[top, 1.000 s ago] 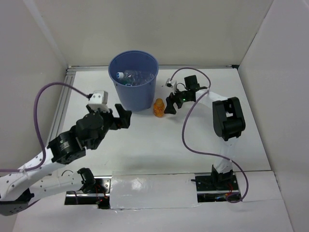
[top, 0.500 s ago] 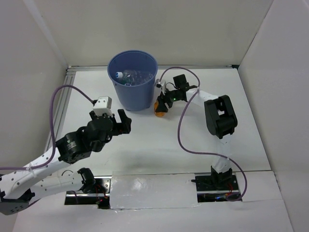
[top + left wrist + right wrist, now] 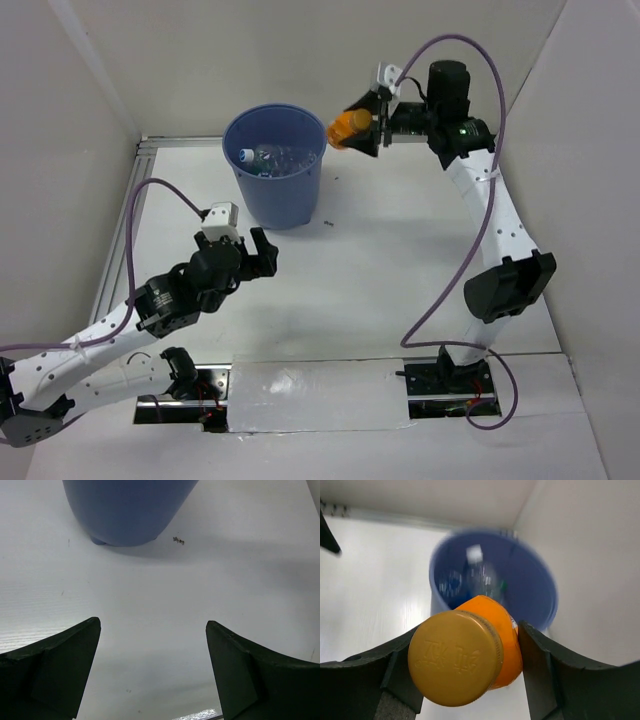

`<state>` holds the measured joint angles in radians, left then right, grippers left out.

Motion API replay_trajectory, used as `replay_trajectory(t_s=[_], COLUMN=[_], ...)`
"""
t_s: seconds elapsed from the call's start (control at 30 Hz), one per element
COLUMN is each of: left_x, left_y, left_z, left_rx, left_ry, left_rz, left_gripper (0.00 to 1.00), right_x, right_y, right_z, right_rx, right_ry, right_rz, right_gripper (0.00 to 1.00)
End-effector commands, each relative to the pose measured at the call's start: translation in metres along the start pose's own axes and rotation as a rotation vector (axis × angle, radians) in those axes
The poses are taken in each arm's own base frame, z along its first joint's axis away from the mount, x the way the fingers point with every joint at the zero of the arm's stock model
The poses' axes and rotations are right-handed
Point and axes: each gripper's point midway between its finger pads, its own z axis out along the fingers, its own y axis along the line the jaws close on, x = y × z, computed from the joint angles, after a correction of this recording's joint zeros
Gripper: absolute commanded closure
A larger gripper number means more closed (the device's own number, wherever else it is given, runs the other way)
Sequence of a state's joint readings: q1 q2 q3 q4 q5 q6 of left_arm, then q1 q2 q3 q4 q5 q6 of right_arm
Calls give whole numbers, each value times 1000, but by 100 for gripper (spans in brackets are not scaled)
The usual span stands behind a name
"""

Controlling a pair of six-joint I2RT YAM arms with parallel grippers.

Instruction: Put the plastic bottles in the bin

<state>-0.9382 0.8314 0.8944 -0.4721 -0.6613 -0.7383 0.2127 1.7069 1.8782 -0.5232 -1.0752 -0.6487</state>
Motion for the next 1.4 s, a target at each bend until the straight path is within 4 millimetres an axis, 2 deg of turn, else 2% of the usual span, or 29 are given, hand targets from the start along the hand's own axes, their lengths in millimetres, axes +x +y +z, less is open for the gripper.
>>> replay_trajectory(t_s=[0.0, 0.03, 0.07, 0.1, 0.13, 0.17, 0.23, 0.27, 0.3, 0.33, 0.4, 0.5, 0.73, 0.83, 0.87, 0.93, 0.97, 1.0, 1.03, 1.07, 1.1, 1.13, 1.17, 1.2, 1.23, 1.27, 1.3, 1.33, 1.37], left_x=[-14, -12, -12, -9, -11, -10, -8, -7, -9, -8, -8, -3, -6, -4, -8, -9, -9, -5, -9, -8, -7, -3, 0, -2, -1, -2, 1, -2, -3], left_y=[-14, -13, -13, -13, -14, -12, -13, -11, -13, -15, -11, -11, -26, -31, -34, -37, -40, -42, -42, -45, -46, -46, -49, -53, -54, -56, -57, -60, -64], left_z=[3, 4, 4, 3, 3, 1, 1, 0, -4, -4, -8, -8, 0, 4, 5, 4, 6, 7, 9, 11, 10, 14, 17, 17, 19, 22, 23, 24, 25], left_rx=[49, 49, 49, 58, 64, 66, 80, 81, 98, 106, 110, 124, 158, 164, 170, 186, 195, 201, 199, 207, 217, 210, 217, 226, 227, 228, 233, 234, 243], left_ry=[-40, -40, -40, -35, -43, -45, -43, -45, -46, -41, -46, -36, -37, -27, -35, -37, -35, -22, -35, -30, -25, -14, -6, -3, -5, 2, 13, 11, 16], left_rz=[-48, -36, -36, -36, -43, -45, -49, -51, -67, -67, -71, -59, -28, -2, -8, -1, 7, 13, 3, 3, 13, 21, 33, 32, 42, 42, 59, 58, 70], left_gripper=[1, 1, 1, 1, 1, 1, 1, 1, 1, 1, 1, 1, 1, 1, 1, 1, 1, 1, 1, 1, 1, 1, 1, 1, 1, 1, 1, 1, 1], right_x=[-46, -64, -68, -45, -53, -31, -14, -16, 1, 7, 5, -11, -64, -67, -56, -23, -14, 19, 36, 26, 66, 78, 60, 68, 109, 98, 108, 141, 136], right_y=[4, -2, 1, -10, -15, -17, -28, -29, -37, -39, -41, -42, -58, -65, -80, -85, -85, -78, -81, -76, -66, -63, -57, -52, -33, -24, -16, 3, 11], right_z=[34, 40, 56, 77, 86, 111, 124, 131, 139, 141, 141, 134, 88, 63, 48, 30, 10, 4, -14, -35, -48, -65, -86, -100, -110, -126, -135, -145, -157], right_rx=[-78, -68, -83, -71, -55, -71, -35, -24, 0, 8, 20, 38, 193, 321, 433, 528, 605, 621, 667, 722, 780, 822, 869, 928, 941, 980, 1009, 1023, 1050], right_ry=[-112, -133, -139, -106, -116, -93, -63, -64, -37, -27, -32, -50, -100, -49, -3, 97, 154, 231, 271, 260, 341, 363, 321, 335, 410, 379, 399, 464, 439], right_rz=[10, -22, -32, 4, -13, 18, 42, 42, 69, 77, 82, 56, 111, 161, 193, 267, 292, 344, 368, 367, 438, 450, 417, 424, 470, 445, 452, 491, 492], right_gripper=[75, 73, 71, 69, 60, 57, 53, 44, 39, 33, 1, 1, 1, 1, 1, 1, 1, 1, 1, 1, 1, 1, 1, 1, 1, 1, 1, 1, 1])
